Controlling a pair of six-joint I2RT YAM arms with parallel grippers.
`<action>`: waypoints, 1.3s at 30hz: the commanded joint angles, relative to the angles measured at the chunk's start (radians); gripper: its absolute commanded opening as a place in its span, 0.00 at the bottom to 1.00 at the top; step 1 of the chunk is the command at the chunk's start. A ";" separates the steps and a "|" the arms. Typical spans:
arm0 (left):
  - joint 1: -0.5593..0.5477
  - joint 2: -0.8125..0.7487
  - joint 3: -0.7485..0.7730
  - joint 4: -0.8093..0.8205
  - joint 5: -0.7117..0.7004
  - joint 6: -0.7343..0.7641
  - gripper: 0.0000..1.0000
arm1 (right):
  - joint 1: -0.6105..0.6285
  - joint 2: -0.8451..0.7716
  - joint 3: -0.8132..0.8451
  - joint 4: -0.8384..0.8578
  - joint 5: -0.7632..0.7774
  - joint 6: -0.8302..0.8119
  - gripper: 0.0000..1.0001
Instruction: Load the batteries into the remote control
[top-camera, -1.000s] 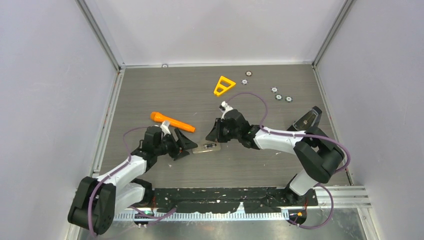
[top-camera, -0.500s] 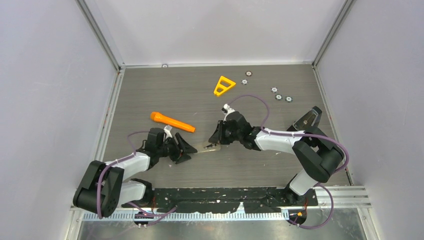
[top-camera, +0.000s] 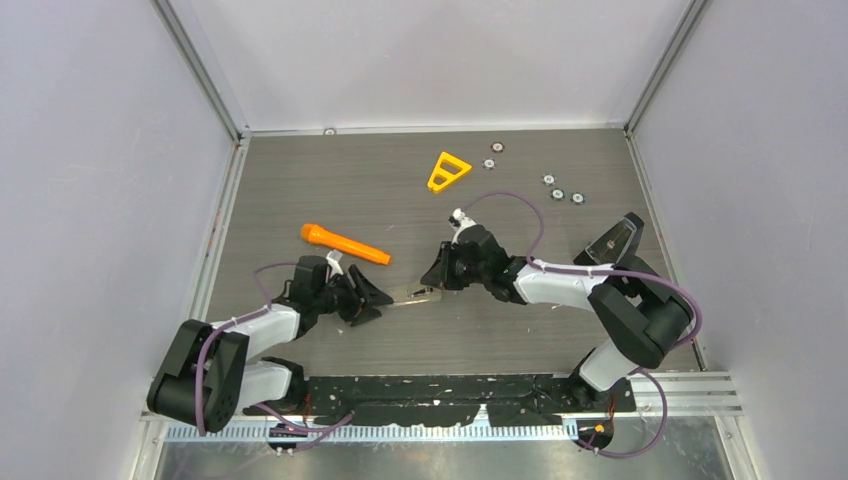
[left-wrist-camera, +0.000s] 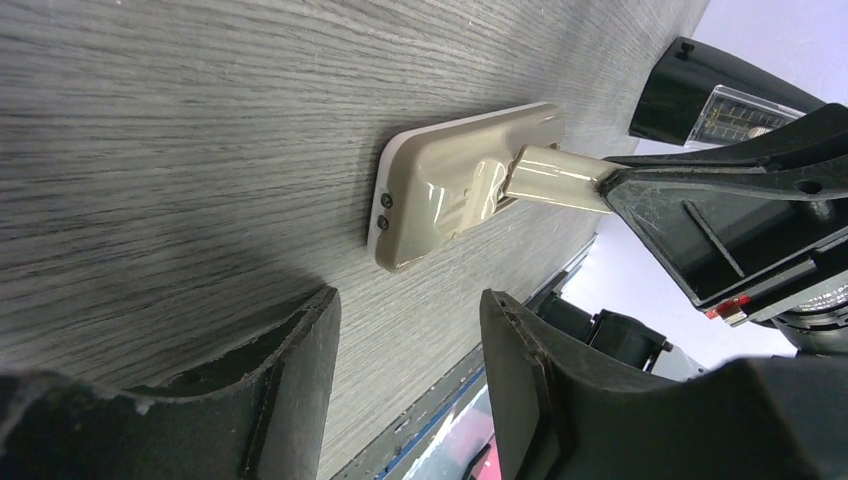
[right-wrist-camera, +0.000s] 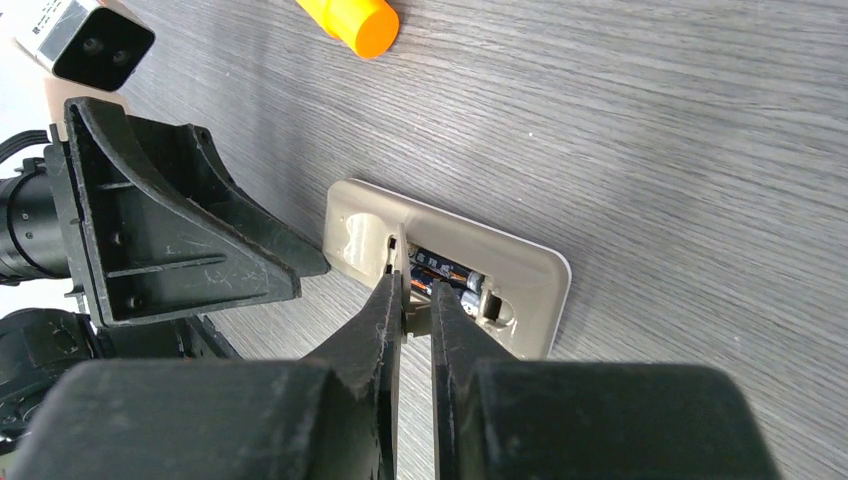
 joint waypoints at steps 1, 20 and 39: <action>0.009 -0.005 -0.006 -0.007 -0.043 -0.004 0.55 | -0.007 -0.053 -0.029 0.023 0.003 -0.003 0.05; 0.018 -0.087 0.031 -0.159 -0.179 0.059 0.54 | -0.010 -0.037 -0.052 0.149 -0.077 0.101 0.05; 0.018 -0.056 0.041 -0.156 -0.186 0.071 0.54 | -0.013 0.007 -0.047 0.095 -0.040 0.053 0.05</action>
